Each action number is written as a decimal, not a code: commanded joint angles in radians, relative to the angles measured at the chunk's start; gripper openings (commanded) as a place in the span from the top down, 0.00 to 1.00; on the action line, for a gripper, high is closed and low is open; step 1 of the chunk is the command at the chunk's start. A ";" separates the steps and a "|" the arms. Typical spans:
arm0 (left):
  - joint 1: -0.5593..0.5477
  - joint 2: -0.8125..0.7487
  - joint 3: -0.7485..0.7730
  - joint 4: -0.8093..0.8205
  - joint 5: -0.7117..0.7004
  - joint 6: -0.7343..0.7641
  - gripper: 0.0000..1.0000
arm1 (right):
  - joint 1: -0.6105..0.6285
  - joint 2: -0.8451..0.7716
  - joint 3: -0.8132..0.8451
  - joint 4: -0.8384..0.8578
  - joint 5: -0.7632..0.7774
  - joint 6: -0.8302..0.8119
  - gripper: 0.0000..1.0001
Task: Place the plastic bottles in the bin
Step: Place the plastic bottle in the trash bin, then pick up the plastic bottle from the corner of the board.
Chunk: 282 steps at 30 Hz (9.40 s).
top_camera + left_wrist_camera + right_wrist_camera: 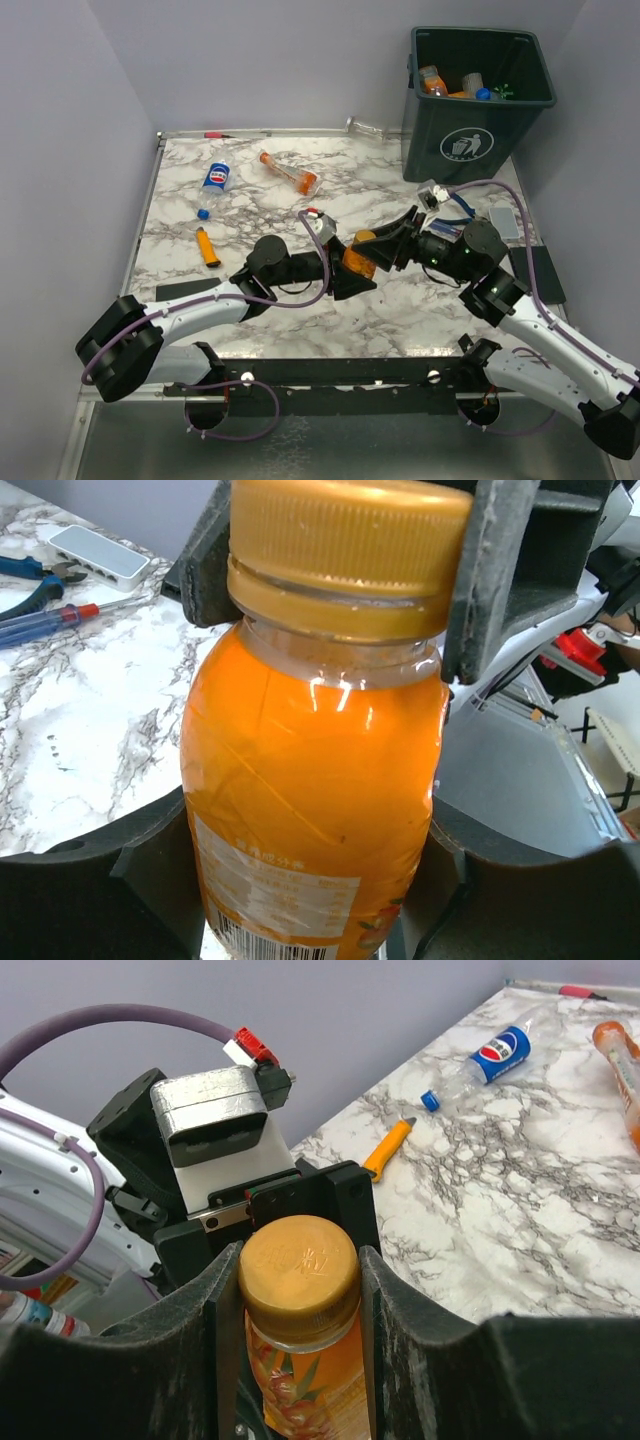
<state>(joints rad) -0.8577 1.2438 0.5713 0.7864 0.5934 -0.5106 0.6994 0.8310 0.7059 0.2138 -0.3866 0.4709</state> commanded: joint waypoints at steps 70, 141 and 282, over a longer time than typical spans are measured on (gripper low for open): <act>0.001 -0.435 -0.088 -0.356 -1.053 0.205 0.01 | -0.553 0.794 1.380 -0.259 1.024 -0.280 1.00; 0.002 -0.368 -0.050 -0.414 -1.053 0.216 0.01 | -0.623 1.203 1.725 -0.516 0.260 0.052 0.17; 0.084 -0.199 -0.037 -0.205 -0.261 0.411 1.00 | -0.178 -0.195 0.087 -0.484 0.259 0.089 0.00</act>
<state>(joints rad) -0.7322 1.1156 0.5922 0.5106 0.3950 -0.2317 0.5159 0.6296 0.7223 -0.2119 -0.1085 0.5476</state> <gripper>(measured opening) 0.430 0.995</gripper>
